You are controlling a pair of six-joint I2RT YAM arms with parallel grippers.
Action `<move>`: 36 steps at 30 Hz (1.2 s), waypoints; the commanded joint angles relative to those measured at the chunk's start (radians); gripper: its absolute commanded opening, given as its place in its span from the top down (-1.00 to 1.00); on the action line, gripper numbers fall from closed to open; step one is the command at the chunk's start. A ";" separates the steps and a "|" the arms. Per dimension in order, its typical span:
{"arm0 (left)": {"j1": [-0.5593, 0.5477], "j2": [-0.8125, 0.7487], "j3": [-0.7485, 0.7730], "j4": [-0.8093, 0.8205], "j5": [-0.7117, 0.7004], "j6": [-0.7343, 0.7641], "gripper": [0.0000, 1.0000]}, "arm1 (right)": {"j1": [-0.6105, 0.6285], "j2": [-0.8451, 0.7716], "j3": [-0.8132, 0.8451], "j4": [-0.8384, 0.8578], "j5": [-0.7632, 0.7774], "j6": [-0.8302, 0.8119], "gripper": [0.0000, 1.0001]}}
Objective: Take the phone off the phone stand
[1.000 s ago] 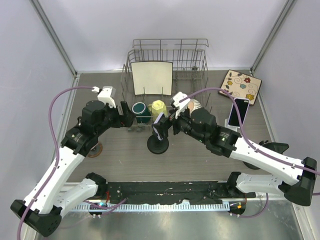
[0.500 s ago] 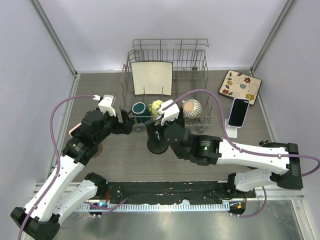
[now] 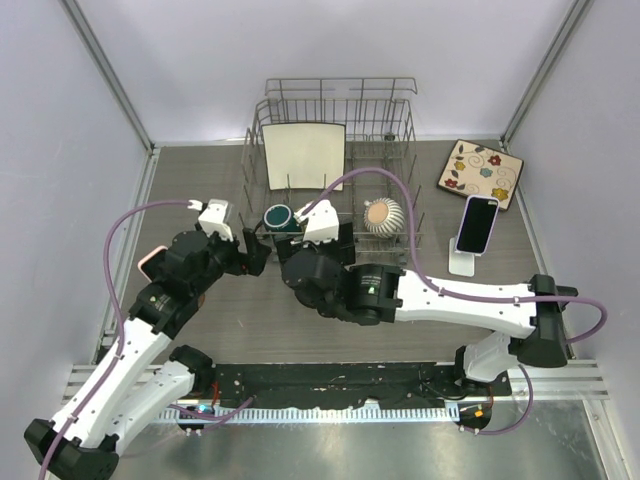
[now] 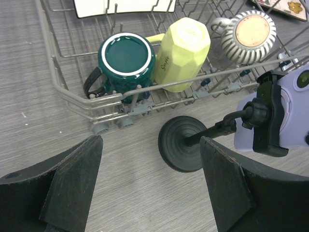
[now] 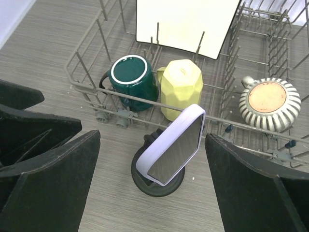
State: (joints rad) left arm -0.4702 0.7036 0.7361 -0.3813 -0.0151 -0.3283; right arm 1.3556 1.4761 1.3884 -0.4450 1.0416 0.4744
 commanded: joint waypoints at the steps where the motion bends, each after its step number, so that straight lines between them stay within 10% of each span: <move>1: 0.004 -0.013 -0.027 0.119 0.072 0.012 -0.72 | 0.002 0.039 0.058 -0.064 0.109 0.089 -0.87; 11: 0.004 0.045 -0.047 0.186 0.201 0.063 -0.73 | -0.010 0.098 0.058 -0.069 0.164 0.078 -0.61; 18: 0.004 0.053 -0.079 0.234 0.294 0.147 -0.82 | -0.038 0.011 -0.023 0.035 0.091 -0.017 0.37; 26: 0.004 0.065 -0.139 0.311 0.478 0.261 -0.98 | -0.053 -0.145 -0.203 0.287 -0.038 -0.264 0.97; 36: -0.132 0.192 -0.153 0.478 0.409 0.250 -0.93 | -0.096 -0.194 -0.241 0.298 -0.152 -0.290 0.99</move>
State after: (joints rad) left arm -0.5171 0.8677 0.5827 -0.0658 0.4335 -0.0956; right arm 1.2659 1.3304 1.1309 -0.2569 0.8963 0.2100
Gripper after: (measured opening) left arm 0.976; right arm 0.216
